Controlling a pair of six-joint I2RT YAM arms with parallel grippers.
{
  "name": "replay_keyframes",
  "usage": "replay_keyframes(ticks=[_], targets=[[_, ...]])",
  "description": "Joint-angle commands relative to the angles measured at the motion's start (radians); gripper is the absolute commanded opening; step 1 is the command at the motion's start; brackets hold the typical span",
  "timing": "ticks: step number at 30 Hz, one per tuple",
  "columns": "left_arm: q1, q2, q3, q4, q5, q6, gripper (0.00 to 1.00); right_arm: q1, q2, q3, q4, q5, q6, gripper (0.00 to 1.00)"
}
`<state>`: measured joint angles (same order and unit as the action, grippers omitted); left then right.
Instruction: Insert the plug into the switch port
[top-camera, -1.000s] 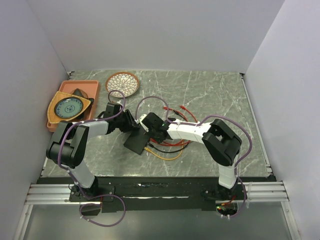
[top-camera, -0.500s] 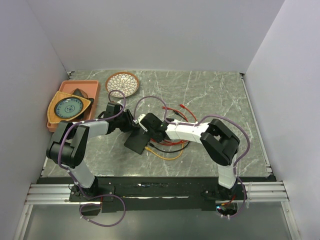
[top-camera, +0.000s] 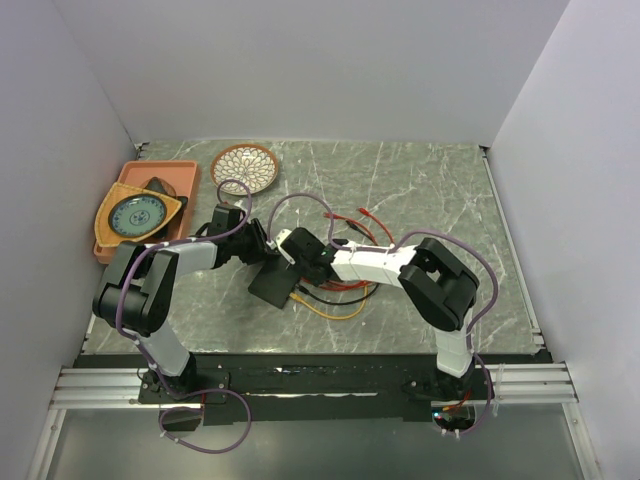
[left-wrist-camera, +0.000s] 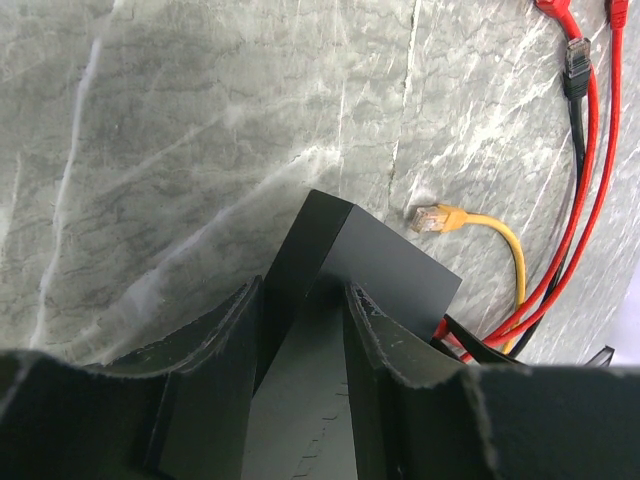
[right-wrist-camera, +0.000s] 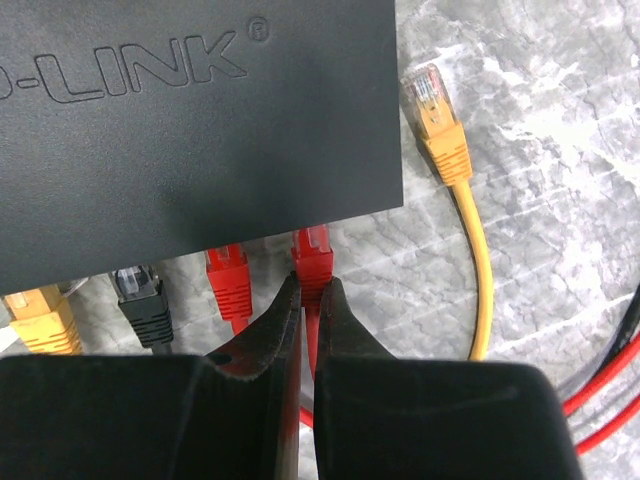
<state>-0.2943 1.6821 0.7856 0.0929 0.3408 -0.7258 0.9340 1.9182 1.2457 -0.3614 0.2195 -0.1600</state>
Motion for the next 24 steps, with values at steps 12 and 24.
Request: replay_keyframes(ticks=[12,24], targets=[[-0.045,0.022,0.007,-0.007,0.067,0.02,0.4,0.009,-0.054,-0.016,0.338,-0.177,-0.047,0.0],[-0.062,0.039,0.015,-0.005,0.098,0.023,0.33,-0.018,-0.035,0.009,0.383,-0.175,-0.024,0.0]])
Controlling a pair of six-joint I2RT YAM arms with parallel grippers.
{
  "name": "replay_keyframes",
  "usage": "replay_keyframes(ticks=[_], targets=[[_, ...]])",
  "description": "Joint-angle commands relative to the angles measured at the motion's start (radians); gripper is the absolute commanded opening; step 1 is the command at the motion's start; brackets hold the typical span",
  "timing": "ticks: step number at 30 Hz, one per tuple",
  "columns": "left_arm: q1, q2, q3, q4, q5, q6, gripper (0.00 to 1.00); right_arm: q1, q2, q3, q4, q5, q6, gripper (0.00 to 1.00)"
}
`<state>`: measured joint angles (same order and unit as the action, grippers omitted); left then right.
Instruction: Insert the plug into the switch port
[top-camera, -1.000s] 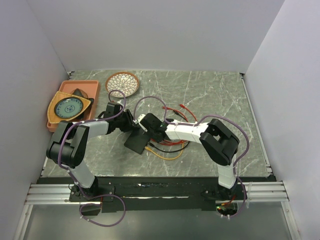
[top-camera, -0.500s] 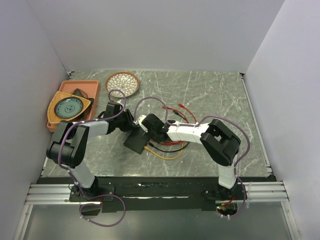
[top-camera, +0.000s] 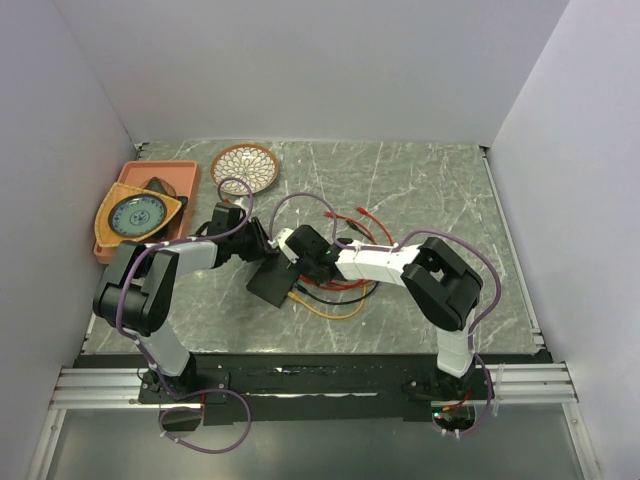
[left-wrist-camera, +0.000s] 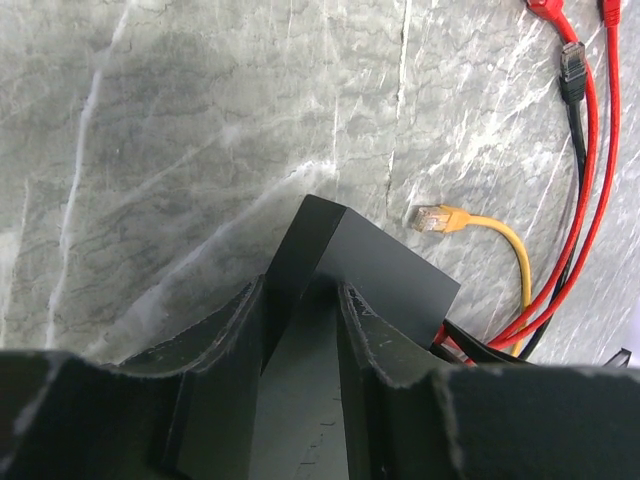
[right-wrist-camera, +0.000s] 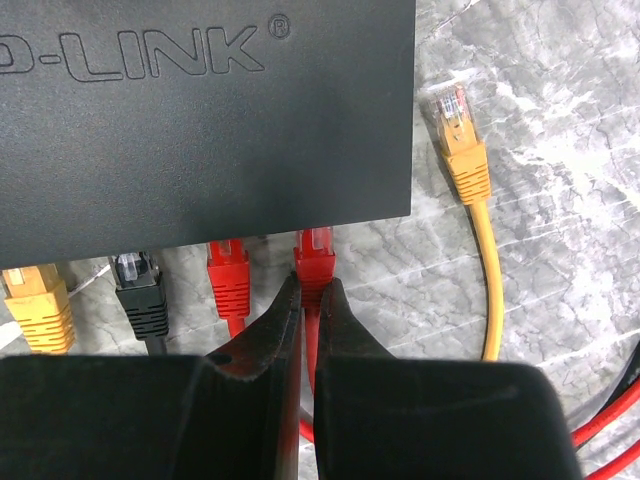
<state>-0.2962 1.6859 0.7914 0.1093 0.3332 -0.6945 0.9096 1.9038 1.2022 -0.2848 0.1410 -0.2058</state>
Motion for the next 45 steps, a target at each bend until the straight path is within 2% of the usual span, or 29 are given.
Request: replay_keyframes(ticks=[1,16,35,42,45], targets=[[-0.061,0.035,0.006,-0.019,0.105,-0.008,0.33,0.003,-0.022,0.051,0.315,-0.101,0.028,0.0],[-0.07,0.035,-0.003,-0.013,0.125,-0.002,0.3,-0.028,0.0,0.143,0.355,-0.202,0.043,0.0],[-0.1,0.024,-0.049,-0.003,0.167,-0.013,0.26,-0.055,0.063,0.255,0.395,-0.242,0.131,0.0],[-0.119,0.04,-0.057,0.001,0.217,-0.014,0.16,-0.069,0.074,0.277,0.447,-0.279,0.152,0.0],[-0.127,0.052,-0.058,0.003,0.245,-0.017,0.03,-0.08,0.069,0.283,0.469,-0.314,0.158,0.0]])
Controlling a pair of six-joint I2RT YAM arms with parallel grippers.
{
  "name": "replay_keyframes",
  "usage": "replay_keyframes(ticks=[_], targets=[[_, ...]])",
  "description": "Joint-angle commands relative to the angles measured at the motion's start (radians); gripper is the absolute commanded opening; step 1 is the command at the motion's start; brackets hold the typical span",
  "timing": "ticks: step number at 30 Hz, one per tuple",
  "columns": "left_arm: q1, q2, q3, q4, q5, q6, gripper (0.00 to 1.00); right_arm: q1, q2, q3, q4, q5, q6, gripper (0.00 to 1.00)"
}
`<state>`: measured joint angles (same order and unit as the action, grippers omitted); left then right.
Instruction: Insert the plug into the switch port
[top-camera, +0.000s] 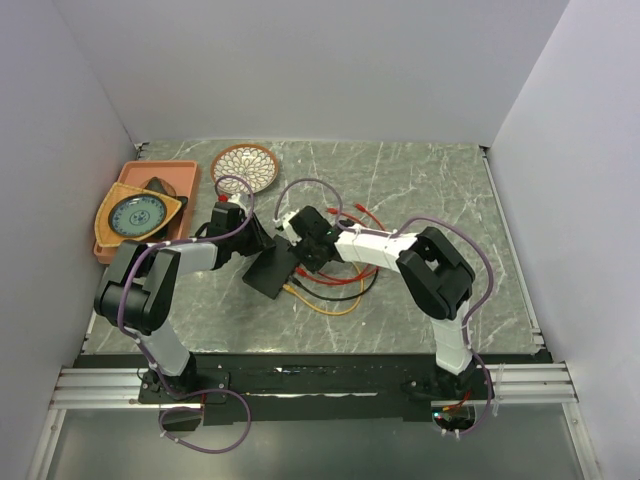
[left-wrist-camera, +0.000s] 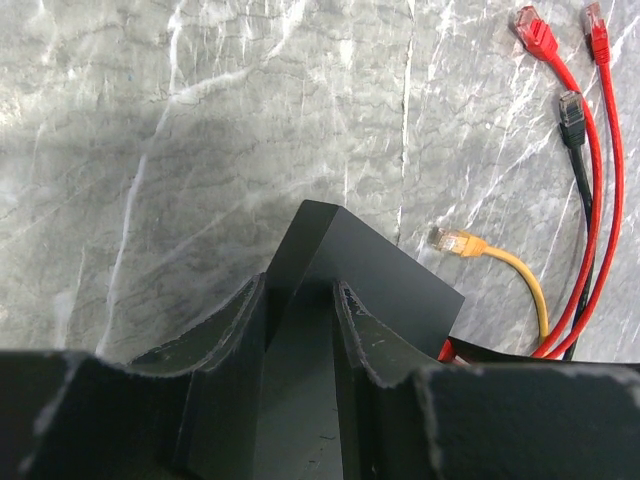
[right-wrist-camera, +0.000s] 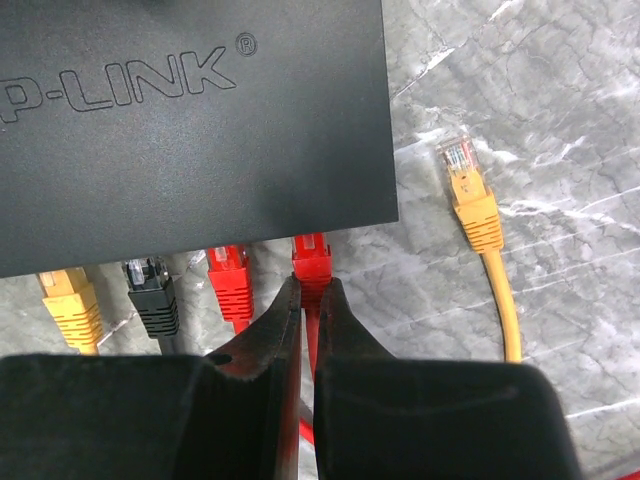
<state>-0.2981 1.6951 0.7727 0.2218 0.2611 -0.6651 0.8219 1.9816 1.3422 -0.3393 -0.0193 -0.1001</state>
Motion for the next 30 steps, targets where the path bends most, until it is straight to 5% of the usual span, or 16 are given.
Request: replay_keyframes(ticks=[1,15,28,30], targets=[[-0.13,0.044,-0.041,-0.108,0.32,-0.047,0.01,0.005,-0.007,0.15,0.528,-0.162,0.056,0.0],[-0.187,0.041,-0.027,-0.137,0.343,-0.047,0.01,-0.024,0.051,0.259,0.491,-0.252,0.094,0.0],[-0.191,0.014,-0.003,-0.193,0.264,-0.03,0.05,-0.023,-0.035,0.129,0.442,-0.263,0.089,0.0],[-0.191,0.003,0.008,-0.213,0.216,-0.024,0.08,-0.023,-0.056,0.066,0.433,-0.258,0.077,0.1]])
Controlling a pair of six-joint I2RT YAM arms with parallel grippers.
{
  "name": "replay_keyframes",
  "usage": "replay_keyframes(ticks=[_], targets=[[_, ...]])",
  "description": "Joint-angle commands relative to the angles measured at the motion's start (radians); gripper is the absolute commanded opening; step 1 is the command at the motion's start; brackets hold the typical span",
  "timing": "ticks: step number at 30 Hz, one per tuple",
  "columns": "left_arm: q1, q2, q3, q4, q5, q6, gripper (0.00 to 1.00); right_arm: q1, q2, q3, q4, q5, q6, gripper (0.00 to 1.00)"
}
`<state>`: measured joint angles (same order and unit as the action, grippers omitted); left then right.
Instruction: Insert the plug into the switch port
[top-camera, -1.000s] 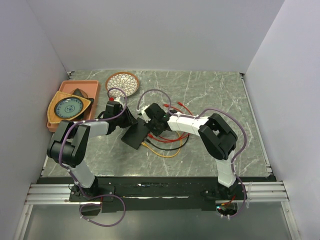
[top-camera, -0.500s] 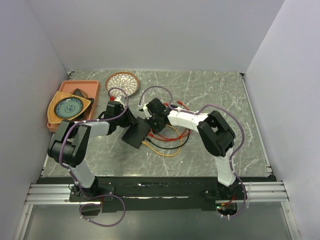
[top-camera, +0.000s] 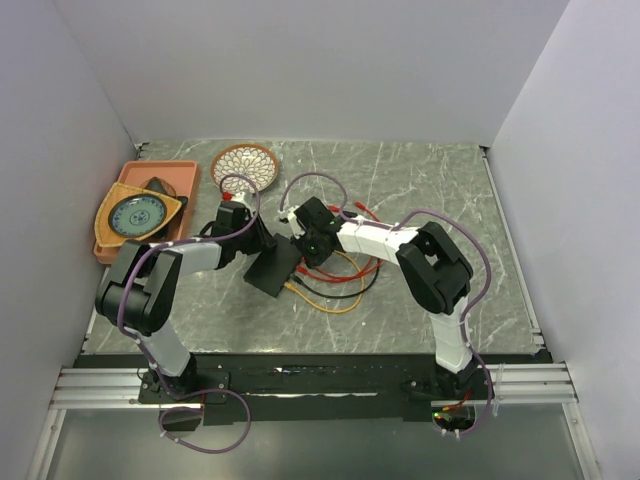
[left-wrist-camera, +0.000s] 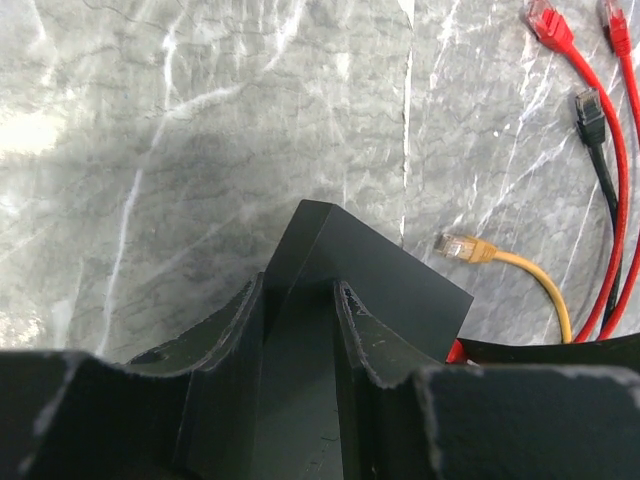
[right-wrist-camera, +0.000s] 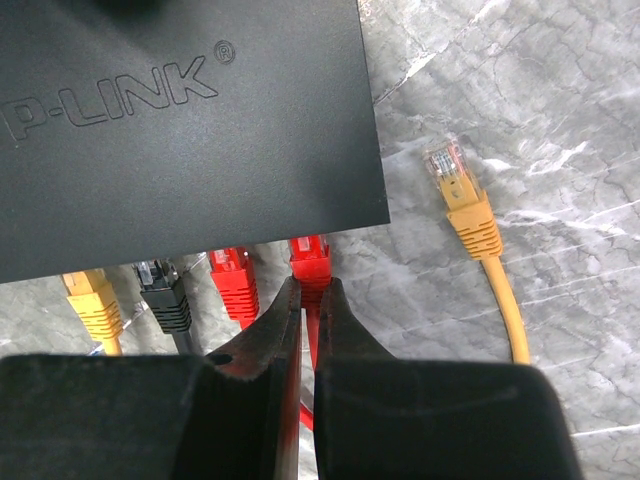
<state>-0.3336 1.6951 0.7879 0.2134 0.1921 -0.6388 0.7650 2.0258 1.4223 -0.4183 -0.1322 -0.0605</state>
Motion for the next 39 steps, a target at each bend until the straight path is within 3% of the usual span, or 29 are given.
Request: replay_keyframes(ticks=[1,3,9,17,22,28,39], targets=[[-0.154,-0.009,-0.006,-0.21,0.27,-0.051,0.11,0.034,-0.126,-0.032,0.507,-0.142,0.034,0.16],[-0.15,-0.02,-0.001,-0.21,0.238,-0.055,0.13,0.034,-0.153,-0.097,0.506,-0.132,0.025,0.2],[-0.134,-0.04,0.056,-0.321,0.133,-0.079,0.33,0.034,-0.203,-0.193,0.478,-0.141,0.042,0.33],[-0.11,-0.098,0.123,-0.439,-0.023,-0.081,0.75,0.034,-0.265,-0.289,0.469,-0.115,0.057,0.59],[-0.094,-0.231,0.128,-0.46,-0.115,-0.082,0.98,0.034,-0.349,-0.318,0.446,-0.075,0.056,0.79],[-0.091,-0.406,0.136,-0.463,-0.189,-0.073,0.96,0.034,-0.446,-0.304,0.385,-0.02,0.045,0.99],[-0.091,-0.712,0.071,-0.362,-0.306,-0.033,0.96,0.03,-0.636,-0.284,0.305,0.126,0.099,0.99]])
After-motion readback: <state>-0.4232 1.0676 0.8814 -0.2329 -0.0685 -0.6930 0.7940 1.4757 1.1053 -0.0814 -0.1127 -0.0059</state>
